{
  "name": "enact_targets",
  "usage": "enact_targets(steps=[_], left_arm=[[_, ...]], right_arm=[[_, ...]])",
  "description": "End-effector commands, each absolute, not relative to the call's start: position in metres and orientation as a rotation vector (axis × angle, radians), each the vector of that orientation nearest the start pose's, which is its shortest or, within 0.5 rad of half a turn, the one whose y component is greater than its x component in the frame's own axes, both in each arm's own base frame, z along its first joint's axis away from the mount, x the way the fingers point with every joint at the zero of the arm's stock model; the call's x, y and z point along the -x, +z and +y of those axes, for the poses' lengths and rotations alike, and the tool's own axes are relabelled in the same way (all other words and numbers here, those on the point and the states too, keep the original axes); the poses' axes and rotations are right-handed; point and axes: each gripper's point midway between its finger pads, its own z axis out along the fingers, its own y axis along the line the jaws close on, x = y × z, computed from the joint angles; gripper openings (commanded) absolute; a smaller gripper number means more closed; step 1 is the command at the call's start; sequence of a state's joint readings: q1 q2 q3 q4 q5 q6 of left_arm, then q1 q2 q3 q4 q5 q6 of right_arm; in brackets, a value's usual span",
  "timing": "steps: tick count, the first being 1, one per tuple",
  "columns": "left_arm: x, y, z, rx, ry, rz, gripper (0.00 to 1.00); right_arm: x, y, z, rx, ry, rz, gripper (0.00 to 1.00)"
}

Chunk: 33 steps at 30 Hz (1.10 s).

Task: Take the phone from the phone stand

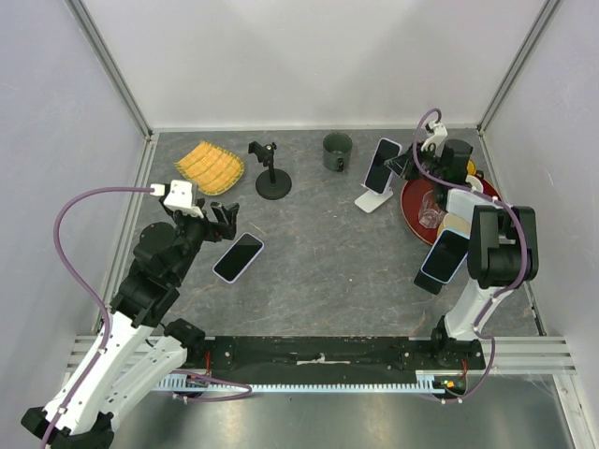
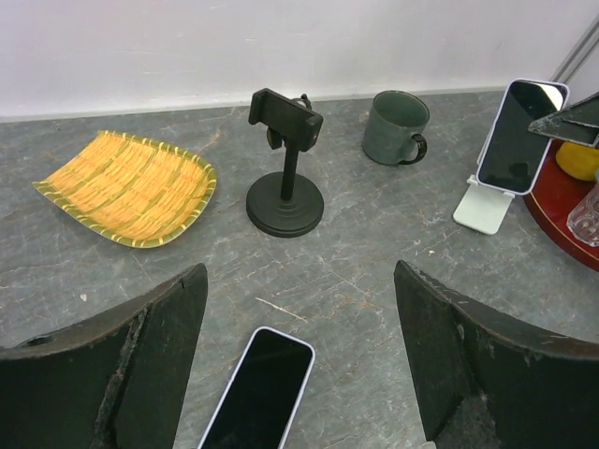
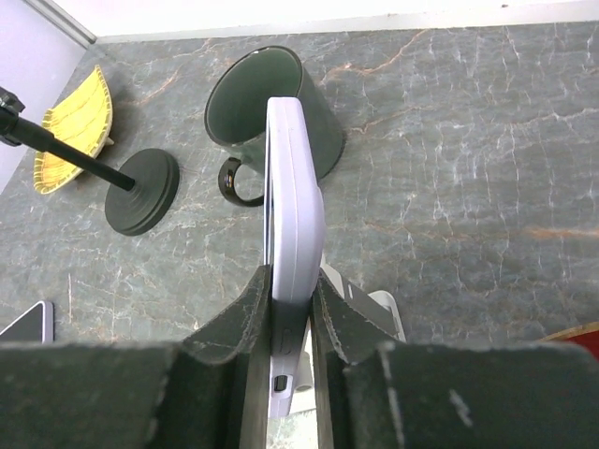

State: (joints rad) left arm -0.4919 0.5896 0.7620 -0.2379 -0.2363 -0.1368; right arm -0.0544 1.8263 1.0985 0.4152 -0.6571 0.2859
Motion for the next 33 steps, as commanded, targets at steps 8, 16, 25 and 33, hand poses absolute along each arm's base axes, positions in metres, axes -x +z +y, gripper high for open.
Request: enact_targets(steps=[8,16,25,33], left_arm=[[-0.261,0.304,-0.104,-0.134,-0.307,1.634,0.86],[-0.265,0.296,-0.106,-0.143,-0.296,1.66,0.86],[-0.268,0.292,-0.106,-0.148,-0.284,1.673,0.85],[-0.268,0.29,-0.108,-0.156,-0.288,1.68,0.85]], right_arm=[[-0.436,0.202,0.159,0.27,0.818,1.671,0.0],[-0.39,0.221,0.225,0.239,0.829,1.526,0.0],[-0.373,0.201,0.248,0.253,0.84,1.52,0.0],[-0.366,0.18,0.244,0.231,0.844,1.575,0.0]])
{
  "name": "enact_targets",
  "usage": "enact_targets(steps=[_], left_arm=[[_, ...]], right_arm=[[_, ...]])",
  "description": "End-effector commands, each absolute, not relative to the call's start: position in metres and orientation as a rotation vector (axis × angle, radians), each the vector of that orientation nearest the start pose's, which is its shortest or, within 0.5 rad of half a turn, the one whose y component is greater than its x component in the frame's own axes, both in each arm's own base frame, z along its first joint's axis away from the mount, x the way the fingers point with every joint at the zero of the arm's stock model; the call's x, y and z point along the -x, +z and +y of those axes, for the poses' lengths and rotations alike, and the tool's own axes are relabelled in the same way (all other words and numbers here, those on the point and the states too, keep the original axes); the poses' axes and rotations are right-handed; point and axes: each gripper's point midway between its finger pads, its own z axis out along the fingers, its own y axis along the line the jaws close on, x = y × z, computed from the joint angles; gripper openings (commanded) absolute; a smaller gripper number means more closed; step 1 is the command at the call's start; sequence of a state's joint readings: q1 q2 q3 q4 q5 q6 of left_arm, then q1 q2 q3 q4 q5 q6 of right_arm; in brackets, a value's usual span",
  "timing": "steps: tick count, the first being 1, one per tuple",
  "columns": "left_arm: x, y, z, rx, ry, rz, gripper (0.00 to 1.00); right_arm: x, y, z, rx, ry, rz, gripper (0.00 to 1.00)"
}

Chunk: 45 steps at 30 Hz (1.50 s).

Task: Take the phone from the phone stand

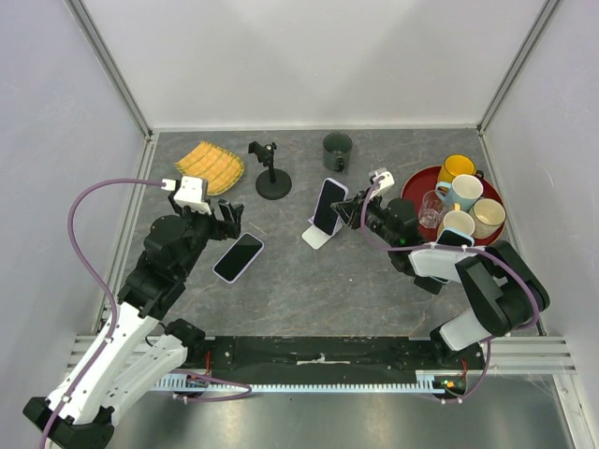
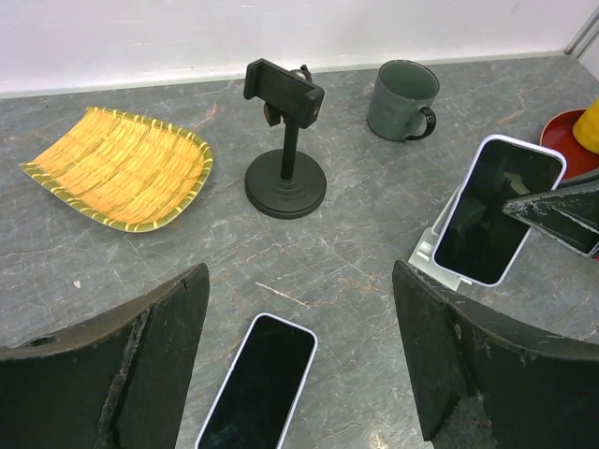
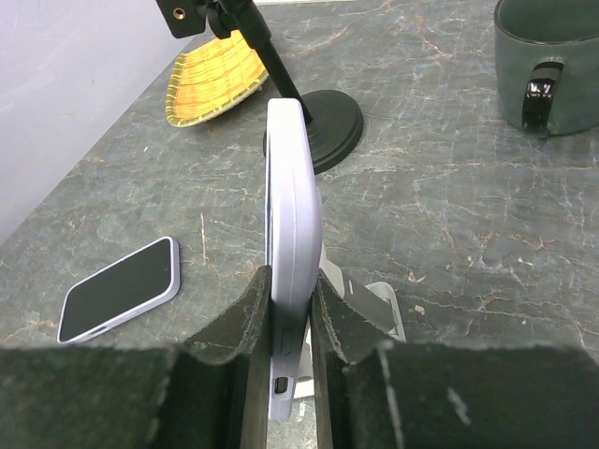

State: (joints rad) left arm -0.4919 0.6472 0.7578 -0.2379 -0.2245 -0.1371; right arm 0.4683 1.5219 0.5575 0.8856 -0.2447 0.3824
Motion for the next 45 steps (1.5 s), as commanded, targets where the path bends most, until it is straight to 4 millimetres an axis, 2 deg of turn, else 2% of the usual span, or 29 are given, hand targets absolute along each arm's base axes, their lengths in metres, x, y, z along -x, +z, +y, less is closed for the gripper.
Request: enact_targets(steps=[1,11,20,22,24,26,29,37,38,39,41,45], left_arm=[[-0.268,0.291,-0.108,-0.155,-0.289,1.677,0.85],[-0.268,0.29,-0.109,-0.16,-0.294,1.682,0.85],[-0.269,0.288,-0.112,-0.17,-0.301,1.689,0.85],[-0.269,0.288,-0.112,-0.172,-0.301,1.687,0.85],[-0.269,0.287,-0.112,-0.173,-0.303,1.692,0.85],[-0.269,0.287,-0.112,-0.174,-0.301,1.693,0.85],[-0.269,0.286,-0.113,-0.177,-0.303,1.694,0.85],[-0.27,0.285,-0.114,-0.179,-0.303,1.699,0.85],[-0.27,0.284,-0.114,-0.182,-0.305,1.702,0.85],[-0.27,0.285,-0.114,-0.183,-0.307,1.699,0.85],[-0.27,0.285,-0.115,-0.186,-0.309,1.702,0.85],[-0.27,0.285,-0.115,-0.187,-0.31,1.702,0.85]], right_arm=[[-0.367,0.175,0.241,0.218,0.838,1.589,0.0],[-0.363,0.155,0.235,0.027,0.931,1.683,0.02],[-0.348,0.147,0.234,0.096,0.918,1.712,0.14],[-0.346,0.145,0.234,0.13,0.9,1.721,0.19],[-0.344,0.145,0.233,0.146,0.888,1.731,0.28],[-0.343,0.149,0.233,0.171,0.871,1.724,0.39],[-0.342,0.151,0.233,0.199,0.843,1.747,0.45],[-0.352,0.171,0.228,0.196,0.78,1.755,0.52],[-0.352,0.169,0.227,0.195,0.77,1.778,0.53],[-0.357,0.177,0.228,0.191,0.754,1.766,0.54],[-0.36,0.175,0.227,0.185,0.739,1.797,0.54],[-0.369,0.186,0.23,0.204,0.725,1.799,0.55]])
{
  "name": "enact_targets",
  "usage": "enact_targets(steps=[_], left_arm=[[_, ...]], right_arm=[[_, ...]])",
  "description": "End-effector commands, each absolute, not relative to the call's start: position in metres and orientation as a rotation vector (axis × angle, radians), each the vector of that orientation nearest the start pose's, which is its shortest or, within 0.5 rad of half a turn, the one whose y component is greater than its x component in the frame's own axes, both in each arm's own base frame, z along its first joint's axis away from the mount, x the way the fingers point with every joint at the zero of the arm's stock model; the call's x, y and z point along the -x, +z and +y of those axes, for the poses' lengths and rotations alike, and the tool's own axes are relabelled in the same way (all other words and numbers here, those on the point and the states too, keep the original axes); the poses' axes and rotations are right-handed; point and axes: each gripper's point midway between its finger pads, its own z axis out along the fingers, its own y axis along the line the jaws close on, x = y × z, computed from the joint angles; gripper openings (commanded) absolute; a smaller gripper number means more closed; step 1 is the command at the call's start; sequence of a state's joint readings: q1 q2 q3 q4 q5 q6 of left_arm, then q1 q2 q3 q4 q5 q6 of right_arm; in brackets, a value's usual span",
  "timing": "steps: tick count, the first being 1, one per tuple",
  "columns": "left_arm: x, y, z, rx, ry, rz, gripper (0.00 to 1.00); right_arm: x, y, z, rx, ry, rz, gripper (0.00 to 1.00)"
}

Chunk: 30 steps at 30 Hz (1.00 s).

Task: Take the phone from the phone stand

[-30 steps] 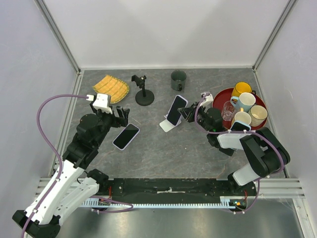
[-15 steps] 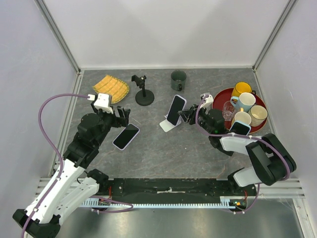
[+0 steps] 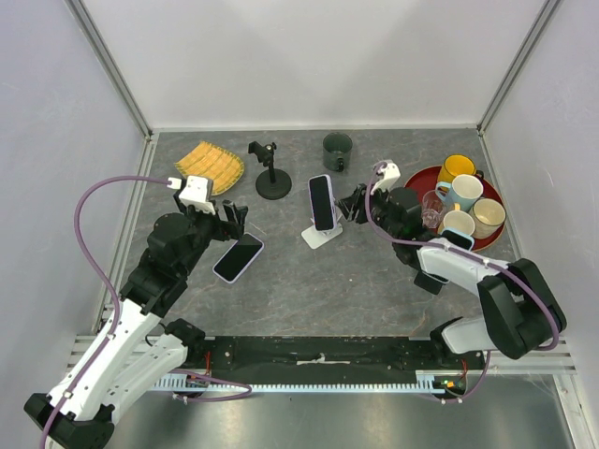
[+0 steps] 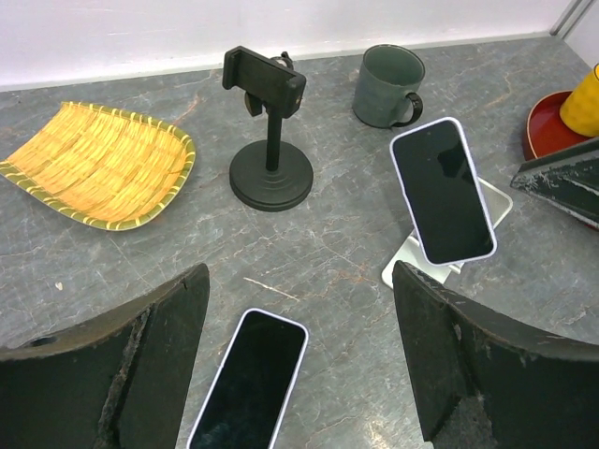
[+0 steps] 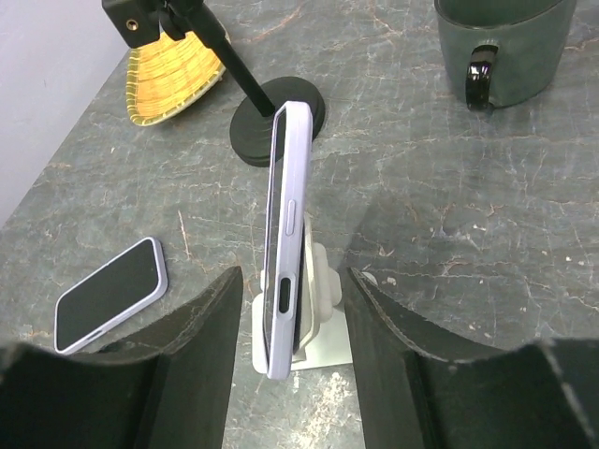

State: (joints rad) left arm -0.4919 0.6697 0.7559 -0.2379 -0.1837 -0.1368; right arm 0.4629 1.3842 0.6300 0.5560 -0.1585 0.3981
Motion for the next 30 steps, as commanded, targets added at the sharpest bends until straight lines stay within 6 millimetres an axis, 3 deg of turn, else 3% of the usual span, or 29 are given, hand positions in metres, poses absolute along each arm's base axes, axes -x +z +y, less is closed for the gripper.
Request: enact_targets(steps=[1,2,3,6,7,8,15,22,24,25,26,27,28,29,30], left_arm=[[-0.27,0.285,-0.116,-0.188,-0.311,1.702,0.85],[-0.27,0.284,-0.116,-0.189,-0.311,1.703,0.85],[-0.27,0.284,-0.116,-0.191,-0.313,1.703,0.85],[-0.27,0.283,-0.119,-0.199,-0.322,1.709,0.85],[-0.27,0.283,-0.119,-0.203,-0.326,1.711,0.85],[-0.27,0.282,-0.12,-0.205,-0.326,1.715,0.85],[-0.271,0.28,-0.12,-0.205,-0.323,1.721,0.85],[-0.271,0.278,-0.123,-0.218,-0.337,1.732,0.85],[-0.271,0.278,-0.123,-0.214,-0.333,1.73,0.85],[-0.271,0.279,-0.122,-0.214,-0.331,1.729,0.85],[-0.271,0.279,-0.122,-0.214,-0.331,1.729,0.85],[-0.27,0.279,-0.122,-0.213,-0.331,1.727,0.85],[-0.27,0.279,-0.122,-0.213,-0.331,1.727,0.85],[-0.27,0.279,-0.122,-0.214,-0.333,1.729,0.85],[-0.27,0.28,-0.123,-0.215,-0.337,1.726,0.85]], right_arm=[[-0.37,0.187,0.231,0.215,0.719,1.805,0.56],[-0.37,0.18,0.231,0.228,0.706,1.843,0.58],[-0.376,0.192,0.235,0.244,0.702,1.829,0.59],[-0.386,0.196,0.242,0.297,0.682,1.885,0.63],[-0.387,0.187,0.248,0.331,0.691,1.92,0.65],[-0.392,0.194,0.251,0.344,0.688,1.941,0.65],[-0.396,0.18,0.27,0.396,0.696,2.011,0.65],[-0.407,0.164,0.273,0.457,0.628,2.099,0.66],[-0.414,0.171,0.274,0.486,0.604,2.116,0.66],[-0.414,0.159,0.273,0.495,0.587,2.168,0.66],[-0.422,0.172,0.277,0.502,0.583,2.148,0.66],[-0.425,0.171,0.278,0.51,0.573,2.162,0.67],[-0.424,0.155,0.276,0.535,0.545,2.222,0.66],[-0.432,0.167,0.279,0.54,0.543,2.205,0.67],[-0.435,0.165,0.281,0.553,0.536,2.221,0.67]])
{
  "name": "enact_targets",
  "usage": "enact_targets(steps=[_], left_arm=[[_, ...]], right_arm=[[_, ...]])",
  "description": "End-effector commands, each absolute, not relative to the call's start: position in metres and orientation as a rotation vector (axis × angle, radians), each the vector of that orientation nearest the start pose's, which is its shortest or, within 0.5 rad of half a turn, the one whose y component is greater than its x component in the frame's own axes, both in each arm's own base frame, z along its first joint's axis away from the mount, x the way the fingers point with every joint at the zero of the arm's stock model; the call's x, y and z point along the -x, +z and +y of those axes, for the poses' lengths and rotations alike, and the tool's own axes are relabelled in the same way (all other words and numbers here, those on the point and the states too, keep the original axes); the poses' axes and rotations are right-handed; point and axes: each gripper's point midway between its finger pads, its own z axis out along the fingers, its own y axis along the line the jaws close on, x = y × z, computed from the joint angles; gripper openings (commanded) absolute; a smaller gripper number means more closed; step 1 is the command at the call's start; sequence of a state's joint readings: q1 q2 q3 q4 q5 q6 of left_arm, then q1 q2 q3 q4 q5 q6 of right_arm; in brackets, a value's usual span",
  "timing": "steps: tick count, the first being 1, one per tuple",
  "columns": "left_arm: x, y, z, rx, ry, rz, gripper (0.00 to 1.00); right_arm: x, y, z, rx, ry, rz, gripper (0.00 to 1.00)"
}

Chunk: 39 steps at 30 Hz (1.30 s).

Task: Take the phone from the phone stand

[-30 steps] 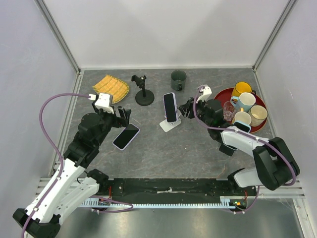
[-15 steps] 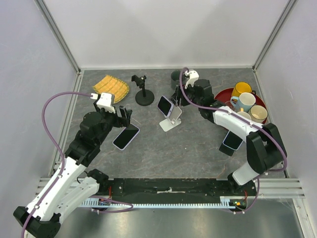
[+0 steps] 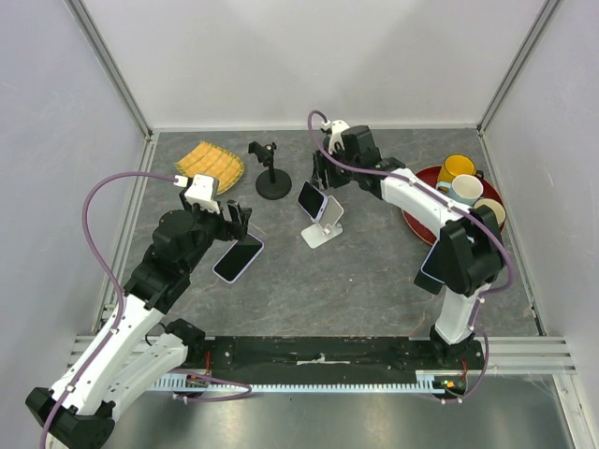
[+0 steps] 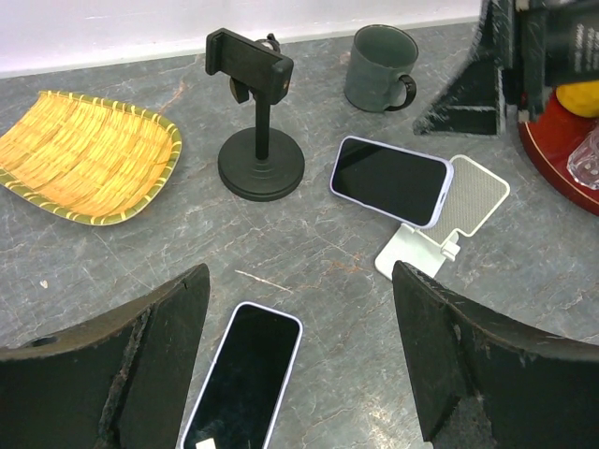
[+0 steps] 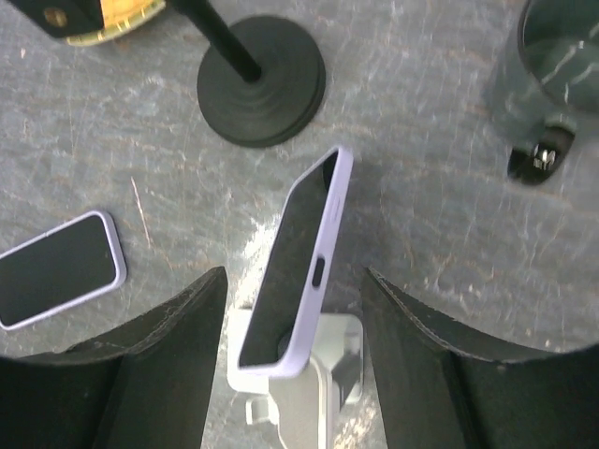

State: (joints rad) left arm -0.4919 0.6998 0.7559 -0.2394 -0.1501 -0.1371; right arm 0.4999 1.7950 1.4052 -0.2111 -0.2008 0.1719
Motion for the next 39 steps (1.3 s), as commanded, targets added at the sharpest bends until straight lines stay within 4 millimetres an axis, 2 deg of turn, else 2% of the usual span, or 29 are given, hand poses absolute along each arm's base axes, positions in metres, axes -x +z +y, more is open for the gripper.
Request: enact_targets(steps=[1,2,3,4,5,6,7,9,12,20,23,25,29,30,32,33,35,36,37,39], left_arm=[[-0.27,0.28,-0.123,-0.216,-0.338,1.726,0.85],[-0.27,0.281,-0.123,-0.215,-0.341,1.723,0.85],[-0.269,0.28,-0.123,-0.217,-0.342,1.724,0.85],[-0.269,0.282,-0.123,-0.216,-0.343,1.72,0.85],[-0.269,0.281,-0.123,-0.217,-0.343,1.723,0.85],[-0.269,0.282,-0.123,-0.216,-0.344,1.719,0.85],[-0.268,0.282,-0.123,-0.216,-0.344,1.719,0.85],[-0.268,0.283,-0.123,-0.215,-0.345,1.714,0.85],[-0.267,0.284,-0.123,-0.215,-0.347,1.711,0.85],[-0.267,0.285,-0.123,-0.216,-0.349,1.71,0.85],[-0.267,0.284,-0.123,-0.217,-0.35,1.71,0.85],[-0.267,0.284,-0.123,-0.218,-0.352,1.713,0.85],[-0.267,0.284,-0.124,-0.219,-0.353,1.714,0.85],[-0.267,0.283,-0.124,-0.219,-0.352,1.716,0.85],[-0.267,0.284,-0.124,-0.217,-0.354,1.713,0.85],[-0.267,0.282,-0.124,-0.217,-0.352,1.717,0.85],[-0.267,0.283,-0.124,-0.218,-0.354,1.715,0.85],[-0.267,0.283,-0.124,-0.217,-0.355,1.716,0.85],[-0.267,0.283,-0.124,-0.216,-0.355,1.715,0.85],[-0.267,0.283,-0.124,-0.217,-0.355,1.716,0.85]], right_arm=[[-0.433,0.149,0.28,0.583,0.524,2.283,0.66],[-0.44,0.158,0.284,0.588,0.528,2.268,0.66],[-0.441,0.156,0.285,0.596,0.525,2.281,0.66],[-0.441,0.144,0.286,0.609,0.522,2.322,0.66],[-0.447,0.15,0.29,0.616,0.527,2.31,0.66],[-0.448,0.149,0.291,0.62,0.528,2.319,0.66],[-0.447,0.134,0.292,0.632,0.528,2.365,0.66],[-0.452,0.138,0.298,0.645,0.544,2.361,0.65],[-0.458,0.118,0.302,0.649,0.549,2.399,0.63],[-0.457,0.092,0.317,0.675,0.639,2.449,0.59],[-0.455,0.087,0.319,0.68,0.658,2.46,0.54],[-0.454,0.09,0.32,0.686,0.671,2.453,0.46],[-0.456,0.109,0.32,0.691,0.67,2.406,0.29],[-0.456,0.121,0.321,0.692,0.675,2.378,0.22],[-0.457,0.133,0.321,0.689,0.674,2.35,0.18],[-0.458,0.149,0.321,0.686,0.679,2.308,0.15],[-0.457,0.161,0.321,0.676,0.686,2.277,0.13],[-0.458,0.181,0.322,0.669,0.693,2.221,0.1],[-0.455,0.183,0.321,0.668,0.693,2.217,0.09],[-0.454,0.214,0.32,0.643,0.708,2.132,0.05]])
